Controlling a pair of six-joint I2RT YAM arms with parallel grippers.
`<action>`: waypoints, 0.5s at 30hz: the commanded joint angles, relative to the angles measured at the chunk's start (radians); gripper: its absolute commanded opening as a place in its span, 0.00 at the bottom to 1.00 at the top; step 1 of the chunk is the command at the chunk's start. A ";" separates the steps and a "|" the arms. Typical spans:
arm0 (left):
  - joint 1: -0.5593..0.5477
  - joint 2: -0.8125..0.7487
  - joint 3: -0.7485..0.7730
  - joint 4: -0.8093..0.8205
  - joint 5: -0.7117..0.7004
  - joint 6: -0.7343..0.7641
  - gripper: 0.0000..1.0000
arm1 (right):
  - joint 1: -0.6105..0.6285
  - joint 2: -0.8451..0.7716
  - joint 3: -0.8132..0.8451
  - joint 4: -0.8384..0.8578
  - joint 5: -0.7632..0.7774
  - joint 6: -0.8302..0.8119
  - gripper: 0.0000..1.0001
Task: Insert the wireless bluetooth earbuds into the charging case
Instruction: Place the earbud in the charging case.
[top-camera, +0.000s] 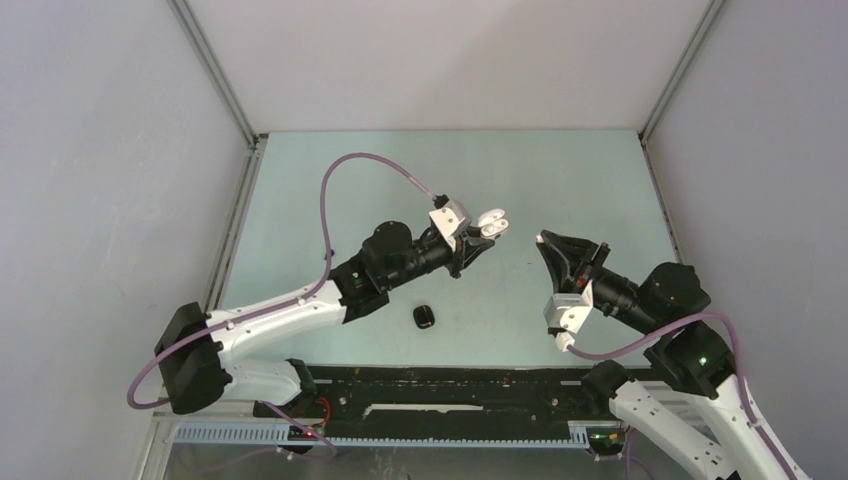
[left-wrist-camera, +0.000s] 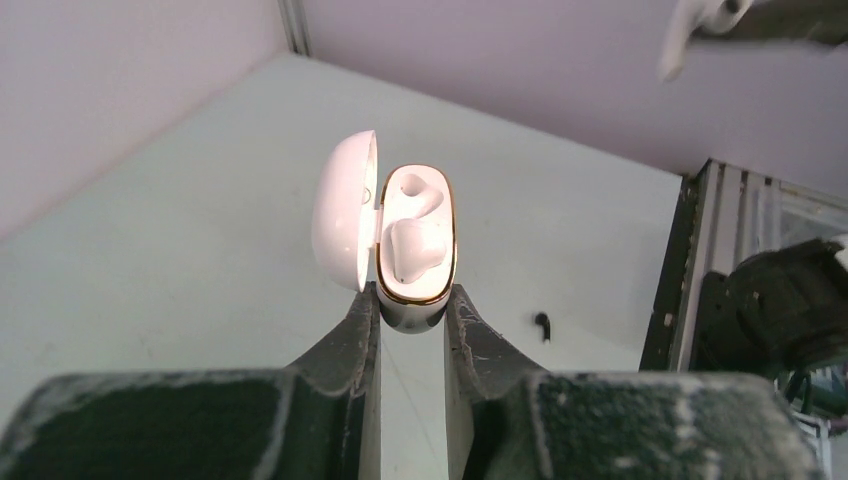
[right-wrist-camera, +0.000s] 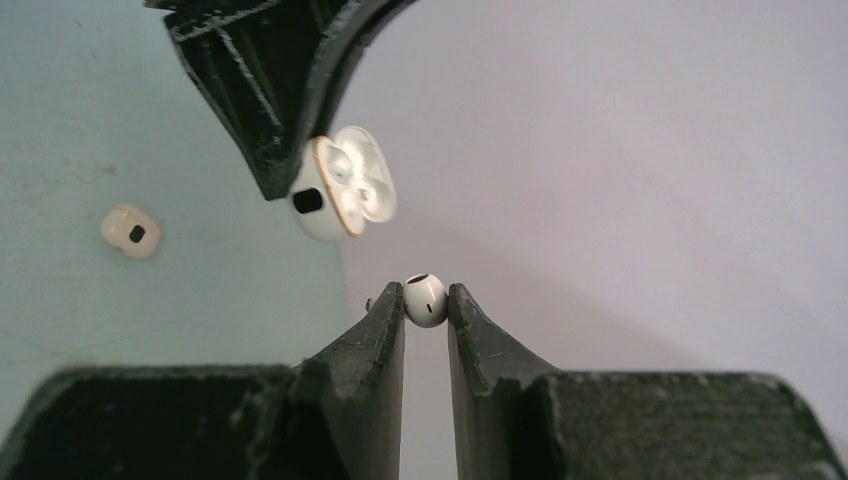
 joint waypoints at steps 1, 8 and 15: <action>-0.030 -0.004 0.074 0.041 -0.040 0.086 0.00 | 0.050 -0.012 -0.053 0.225 0.017 -0.100 0.00; -0.055 -0.014 0.074 0.015 -0.029 0.129 0.00 | 0.106 0.022 -0.058 0.288 0.051 -0.050 0.00; -0.069 -0.030 0.062 0.011 0.028 0.146 0.00 | 0.147 0.055 -0.092 0.330 0.083 -0.075 0.00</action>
